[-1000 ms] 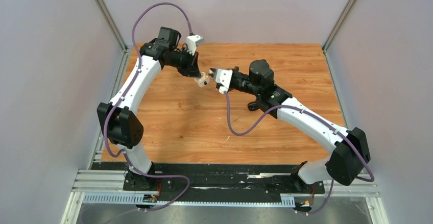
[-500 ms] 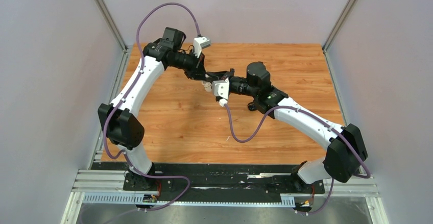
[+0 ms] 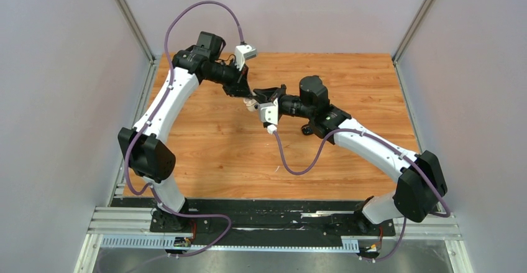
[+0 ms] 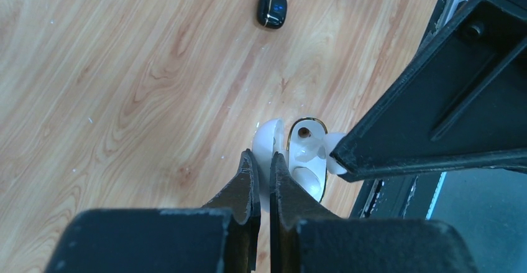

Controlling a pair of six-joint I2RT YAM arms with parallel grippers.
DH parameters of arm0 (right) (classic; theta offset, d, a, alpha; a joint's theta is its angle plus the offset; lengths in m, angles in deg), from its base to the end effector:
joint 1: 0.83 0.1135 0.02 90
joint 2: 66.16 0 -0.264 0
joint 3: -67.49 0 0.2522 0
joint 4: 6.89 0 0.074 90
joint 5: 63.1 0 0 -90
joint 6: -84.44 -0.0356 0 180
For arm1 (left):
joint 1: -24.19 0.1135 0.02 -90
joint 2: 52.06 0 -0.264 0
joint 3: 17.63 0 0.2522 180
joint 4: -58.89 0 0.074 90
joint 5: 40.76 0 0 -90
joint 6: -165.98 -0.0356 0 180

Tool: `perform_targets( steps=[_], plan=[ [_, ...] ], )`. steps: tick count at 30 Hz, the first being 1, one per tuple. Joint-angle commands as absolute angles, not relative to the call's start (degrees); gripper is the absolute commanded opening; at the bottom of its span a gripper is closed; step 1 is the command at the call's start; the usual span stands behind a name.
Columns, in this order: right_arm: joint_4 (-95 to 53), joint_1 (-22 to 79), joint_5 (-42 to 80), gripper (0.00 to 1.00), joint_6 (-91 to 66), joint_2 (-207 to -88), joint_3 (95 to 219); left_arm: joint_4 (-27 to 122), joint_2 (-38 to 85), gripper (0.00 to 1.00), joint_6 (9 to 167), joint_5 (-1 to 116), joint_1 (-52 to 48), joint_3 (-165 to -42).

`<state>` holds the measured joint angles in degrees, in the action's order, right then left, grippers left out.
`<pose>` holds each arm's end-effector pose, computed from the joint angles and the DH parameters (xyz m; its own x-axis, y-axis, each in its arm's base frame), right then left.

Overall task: Insert the wireless bluetooth earbuds into the charging case
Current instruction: Place the earbud in the charging case.

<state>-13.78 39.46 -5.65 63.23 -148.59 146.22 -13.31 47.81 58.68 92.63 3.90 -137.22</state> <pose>0.2463 0.2339 0.3398 0.8335 -0.3236 -0.4478 -0.4738 -0.0019 -0.8806 0.3325 -0.1490 0.3795 -0.5186 0.4221 -0.7435 0.8365 0.4305 -0.3391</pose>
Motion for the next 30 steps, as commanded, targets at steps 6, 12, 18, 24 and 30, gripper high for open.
perform_targets(
  steps=[6,12,18,24,30],
  plan=[
    [-15.06,38.94,-5.80,0.00,68.49,-149.34,146.02,-16.14,46.26,0.00,55.60,92.78,3.45,-141.56],
    [-15.55,38.72,-5.55,0.00,70.56,-149.59,145.76,-17.19,46.63,0.00,55.09,92.82,3.24,-142.73],
    [-15.60,38.52,-4.96,0.00,71.54,-149.60,145.72,-18.97,47.13,0.00,53.51,91.37,2.85,-143.60],
    [-17.41,38.44,-5.63,0.00,72.88,-149.75,145.94,-18.89,47.51,0.00,53.84,90.92,2.75,-144.40],
    [-21.22,38.45,-7.60,0.05,71.45,-150.44,147.67,-17.35,46.94,0.00,53.77,90.61,2.66,-143.74]
  ],
)
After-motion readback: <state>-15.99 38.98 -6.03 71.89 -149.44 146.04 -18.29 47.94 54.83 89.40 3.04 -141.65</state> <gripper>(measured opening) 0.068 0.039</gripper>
